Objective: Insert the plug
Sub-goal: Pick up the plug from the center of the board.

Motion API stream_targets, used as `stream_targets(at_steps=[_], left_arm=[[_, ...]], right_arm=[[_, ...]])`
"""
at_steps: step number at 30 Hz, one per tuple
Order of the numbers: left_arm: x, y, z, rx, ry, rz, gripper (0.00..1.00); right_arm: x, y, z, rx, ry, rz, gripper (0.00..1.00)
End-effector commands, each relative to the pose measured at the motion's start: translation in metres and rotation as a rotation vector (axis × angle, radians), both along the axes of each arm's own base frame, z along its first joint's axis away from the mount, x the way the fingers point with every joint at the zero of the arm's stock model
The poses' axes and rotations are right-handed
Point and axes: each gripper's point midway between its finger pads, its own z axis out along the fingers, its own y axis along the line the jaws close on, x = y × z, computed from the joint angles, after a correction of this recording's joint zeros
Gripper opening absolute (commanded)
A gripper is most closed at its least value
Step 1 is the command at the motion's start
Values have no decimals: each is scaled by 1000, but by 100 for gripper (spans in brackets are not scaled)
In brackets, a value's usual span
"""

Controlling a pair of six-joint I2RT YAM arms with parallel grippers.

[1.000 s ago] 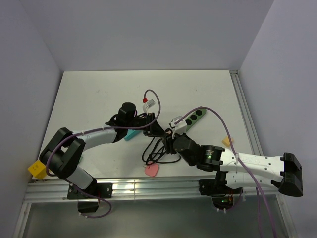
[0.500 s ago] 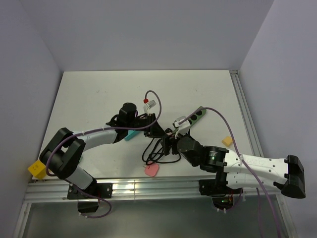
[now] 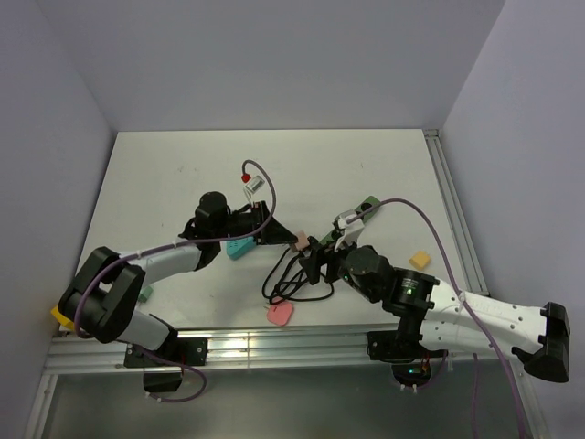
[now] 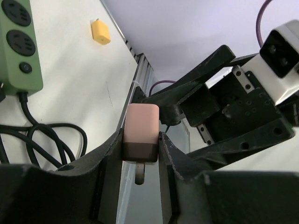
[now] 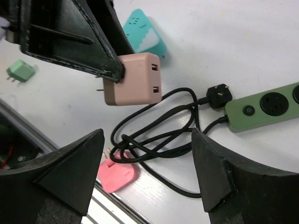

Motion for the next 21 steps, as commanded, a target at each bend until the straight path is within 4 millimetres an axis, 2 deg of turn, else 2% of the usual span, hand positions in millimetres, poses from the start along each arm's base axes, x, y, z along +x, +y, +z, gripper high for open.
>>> stream_targets(at_steps=[1, 3, 4, 5, 7, 8, 9, 11, 13, 16, 17, 21], left_arm=[[-1, 2, 28, -113, -136, 14, 0], [-3, 6, 33, -147, -143, 21, 0], [-1, 12, 30, -152, -141, 42, 0], [-2, 16, 38, -179, -183, 53, 0], [0, 23, 40, -184, -205, 77, 0], [-2, 25, 45, -185, -237, 81, 0], [-3, 26, 48, -189, -251, 87, 0], [-7, 30, 55, -205, -285, 100, 0], [-11, 34, 60, -216, -310, 110, 0], [-13, 35, 63, -224, -322, 113, 0], [-14, 36, 64, -230, -314, 108, 0], [-22, 34, 68, -269, -311, 57, 0]], right_arm=[[-4, 16, 41, 116, -8, 83, 82], [-9, 24, 60, 159, 9, 151, 81], [-6, 25, 60, 165, 31, 149, 80], [-3, 25, 69, 179, 59, 173, 79], [3, 26, 75, 198, 76, 205, 78], [14, 22, 78, 219, 71, 189, 77], [9, 26, 80, 240, 81, 239, 76], [15, 24, 80, 274, 77, 249, 75], [12, 27, 79, 300, 83, 284, 73], [9, 28, 69, 331, 103, 326, 73], [8, 32, 75, 362, 76, 357, 73], [5, 29, 79, 410, 60, 386, 72]])
